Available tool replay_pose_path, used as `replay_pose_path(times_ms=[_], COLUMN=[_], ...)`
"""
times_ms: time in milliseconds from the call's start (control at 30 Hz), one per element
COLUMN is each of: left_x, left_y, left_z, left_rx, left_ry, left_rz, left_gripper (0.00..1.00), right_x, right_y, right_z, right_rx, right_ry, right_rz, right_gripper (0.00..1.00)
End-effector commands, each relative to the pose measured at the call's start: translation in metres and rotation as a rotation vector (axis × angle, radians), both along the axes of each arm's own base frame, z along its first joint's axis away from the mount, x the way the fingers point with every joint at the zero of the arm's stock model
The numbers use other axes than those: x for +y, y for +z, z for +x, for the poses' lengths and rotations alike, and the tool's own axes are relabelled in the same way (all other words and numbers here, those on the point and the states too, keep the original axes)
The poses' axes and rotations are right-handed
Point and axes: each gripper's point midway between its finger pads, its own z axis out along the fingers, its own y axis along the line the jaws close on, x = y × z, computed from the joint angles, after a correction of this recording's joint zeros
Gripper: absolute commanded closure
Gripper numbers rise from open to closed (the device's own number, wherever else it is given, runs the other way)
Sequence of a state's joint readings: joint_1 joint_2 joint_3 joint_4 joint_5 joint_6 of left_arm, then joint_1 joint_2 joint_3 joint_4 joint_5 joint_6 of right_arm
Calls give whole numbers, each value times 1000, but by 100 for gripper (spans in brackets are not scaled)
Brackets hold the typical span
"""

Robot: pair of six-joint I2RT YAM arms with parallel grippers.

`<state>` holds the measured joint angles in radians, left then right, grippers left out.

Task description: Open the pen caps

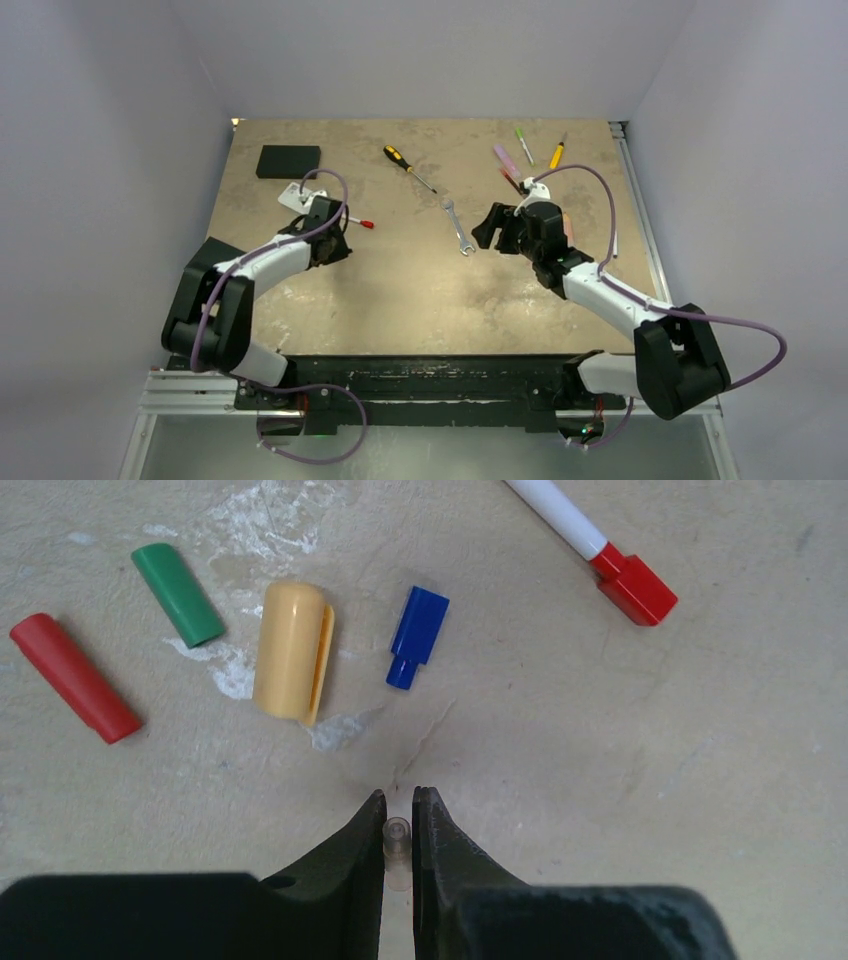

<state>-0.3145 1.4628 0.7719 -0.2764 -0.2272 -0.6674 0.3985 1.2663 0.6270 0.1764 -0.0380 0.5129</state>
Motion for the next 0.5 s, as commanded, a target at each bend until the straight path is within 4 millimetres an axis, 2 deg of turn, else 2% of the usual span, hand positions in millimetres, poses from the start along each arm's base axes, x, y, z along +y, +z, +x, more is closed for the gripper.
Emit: replay_pose_path(times_ms=[0,200,467], left_x=[0,-4,-16], left_y=[7,7,29], left_z=[29,37,42], left_rx=[-50,-52,-85], left_ry=[7,-8,-63], left_rz=[50,55,23], left_gripper=[87,72,52], right_x=[7,5,4], right_y=[30,34,47], right_z=[1,-3,10], right_rx=[-94,-109,-128], right_ry=[35,39,7], right_rz=[56,48,43], right_gripper=[23,22,22])
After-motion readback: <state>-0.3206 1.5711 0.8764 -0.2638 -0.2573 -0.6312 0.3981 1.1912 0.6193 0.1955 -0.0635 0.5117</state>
